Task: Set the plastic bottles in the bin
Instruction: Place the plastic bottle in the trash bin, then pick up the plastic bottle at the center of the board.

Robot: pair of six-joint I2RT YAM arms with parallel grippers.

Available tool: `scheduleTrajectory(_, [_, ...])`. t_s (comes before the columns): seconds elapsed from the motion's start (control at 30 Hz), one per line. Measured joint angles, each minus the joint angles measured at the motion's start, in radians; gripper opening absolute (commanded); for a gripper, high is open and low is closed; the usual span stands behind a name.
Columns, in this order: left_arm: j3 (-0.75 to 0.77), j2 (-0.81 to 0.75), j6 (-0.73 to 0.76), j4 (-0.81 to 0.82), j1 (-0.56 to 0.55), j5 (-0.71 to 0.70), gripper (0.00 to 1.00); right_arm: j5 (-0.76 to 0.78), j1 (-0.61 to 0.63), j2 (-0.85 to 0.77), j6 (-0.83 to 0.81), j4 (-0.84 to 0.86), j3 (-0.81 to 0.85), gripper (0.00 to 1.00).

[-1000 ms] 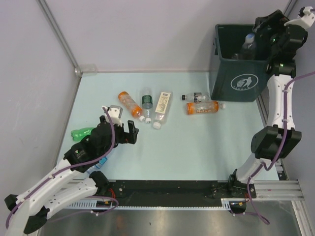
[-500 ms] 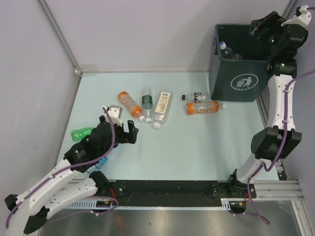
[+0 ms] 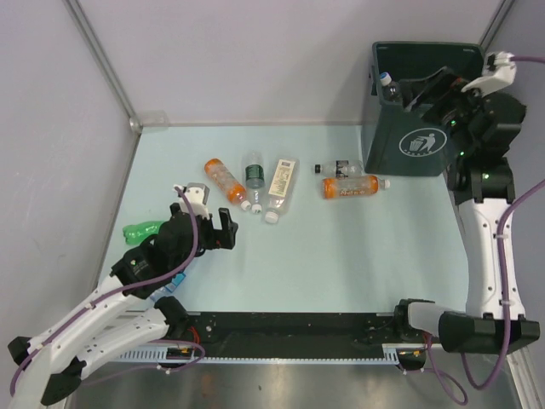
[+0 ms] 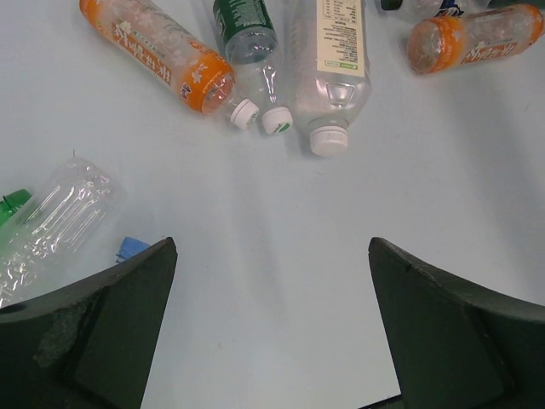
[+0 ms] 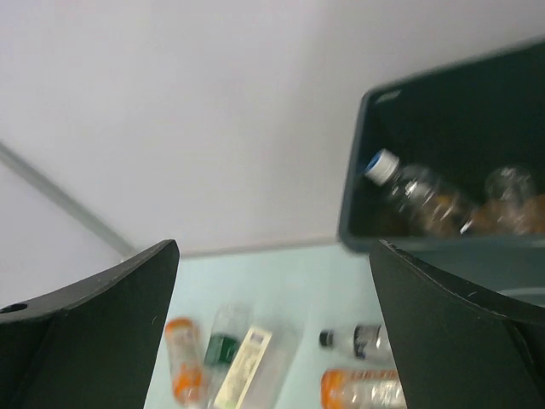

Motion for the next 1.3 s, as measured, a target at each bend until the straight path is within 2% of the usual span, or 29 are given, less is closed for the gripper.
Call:
scheduleTrajectory(0.27, [-0.017,0.036,-0.104,-0.047,0.000,-0.042,1.00,0.088,0.340,-0.133,-0.059,-0.156,-0.212,0.98])
scheduleTrajectory(0.5, [-0.096,0.098,-0.312,-0.135,0.000,-0.151,1.00,0.160,0.494,-0.178,-0.025,-0.207,-0.394,0.97])
scheduleTrajectory(0.63, [-0.193,0.087,-0.454,-0.180,0.015,-0.234,1.00,0.186,0.539,-0.198,-0.005,-0.207,-0.438,0.96])
scheduleTrajectory(0.83, [-0.292,0.082,-0.564,-0.198,0.072,-0.299,1.00,0.199,0.566,-0.218,0.017,-0.201,-0.473,0.96])
scheduleTrajectory(1.07, [-0.299,0.138,-0.617,-0.192,0.161,-0.364,1.00,0.201,0.581,-0.219,0.033,-0.198,-0.523,0.95])
scheduleTrajectory(1.3, [-0.328,0.186,-0.589,-0.079,0.304,-0.361,1.00,0.207,0.583,-0.232,0.035,-0.199,-0.545,0.96])
